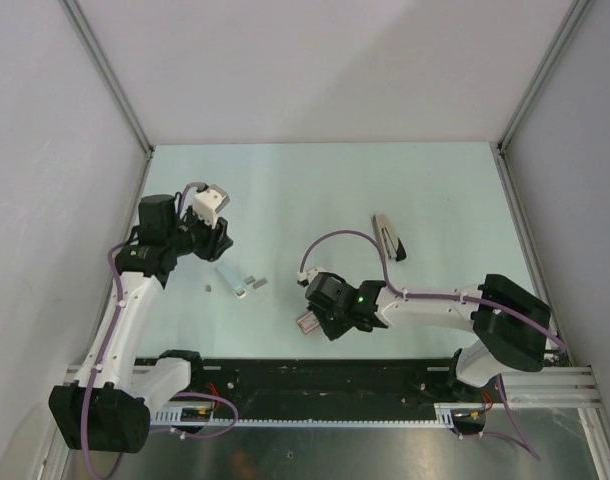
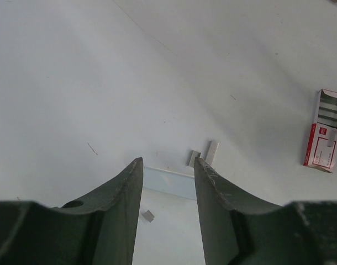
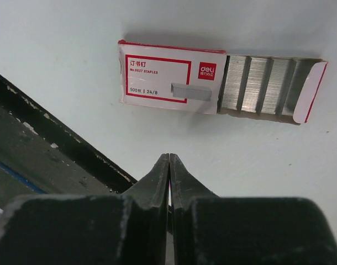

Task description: Unload the staples from the stapler

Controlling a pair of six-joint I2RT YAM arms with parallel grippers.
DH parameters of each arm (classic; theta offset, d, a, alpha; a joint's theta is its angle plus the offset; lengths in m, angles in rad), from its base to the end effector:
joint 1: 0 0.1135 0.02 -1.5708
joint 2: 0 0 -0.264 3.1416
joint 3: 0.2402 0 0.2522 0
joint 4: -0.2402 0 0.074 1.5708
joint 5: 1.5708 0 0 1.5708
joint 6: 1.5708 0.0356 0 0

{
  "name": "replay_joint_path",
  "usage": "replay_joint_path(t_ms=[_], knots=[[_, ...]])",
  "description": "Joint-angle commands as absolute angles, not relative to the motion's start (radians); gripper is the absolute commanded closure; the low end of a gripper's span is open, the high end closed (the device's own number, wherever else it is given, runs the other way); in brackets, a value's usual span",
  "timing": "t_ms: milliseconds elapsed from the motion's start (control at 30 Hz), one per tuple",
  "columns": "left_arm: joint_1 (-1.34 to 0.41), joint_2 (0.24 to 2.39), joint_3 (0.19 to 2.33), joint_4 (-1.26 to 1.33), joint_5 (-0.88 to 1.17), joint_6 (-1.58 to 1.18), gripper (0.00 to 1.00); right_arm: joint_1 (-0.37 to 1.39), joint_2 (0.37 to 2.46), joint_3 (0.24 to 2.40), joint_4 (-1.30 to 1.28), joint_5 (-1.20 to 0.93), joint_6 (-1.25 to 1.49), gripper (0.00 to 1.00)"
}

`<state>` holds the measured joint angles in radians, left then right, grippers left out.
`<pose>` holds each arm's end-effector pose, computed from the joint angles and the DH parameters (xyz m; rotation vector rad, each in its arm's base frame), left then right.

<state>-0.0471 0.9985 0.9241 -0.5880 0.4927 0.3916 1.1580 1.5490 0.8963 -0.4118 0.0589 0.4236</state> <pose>0.2078 -0.0267 0.3123 0.7249 2.0394 -0.3524 0.1216 0.2725 0.1805 -0.9538 2.5372 0.4423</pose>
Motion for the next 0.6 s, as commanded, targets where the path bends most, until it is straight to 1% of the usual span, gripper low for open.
replay_joint_path(t_ms=[0,367,567], knots=[[-0.04,0.973,0.963,-0.593,0.511,0.373,0.53,1.164,1.566,0.899,-0.389,0.046,0.464,0.94],[-0.04,0.979,0.978,-0.602,0.506,0.361,0.52,1.142,1.697,0.926,-0.295,0.028,0.433,0.96],[-0.039,0.976,0.974,-0.609,0.495,0.369,0.51,1.124,1.76,0.974,-0.258,0.025,0.427,0.97]])
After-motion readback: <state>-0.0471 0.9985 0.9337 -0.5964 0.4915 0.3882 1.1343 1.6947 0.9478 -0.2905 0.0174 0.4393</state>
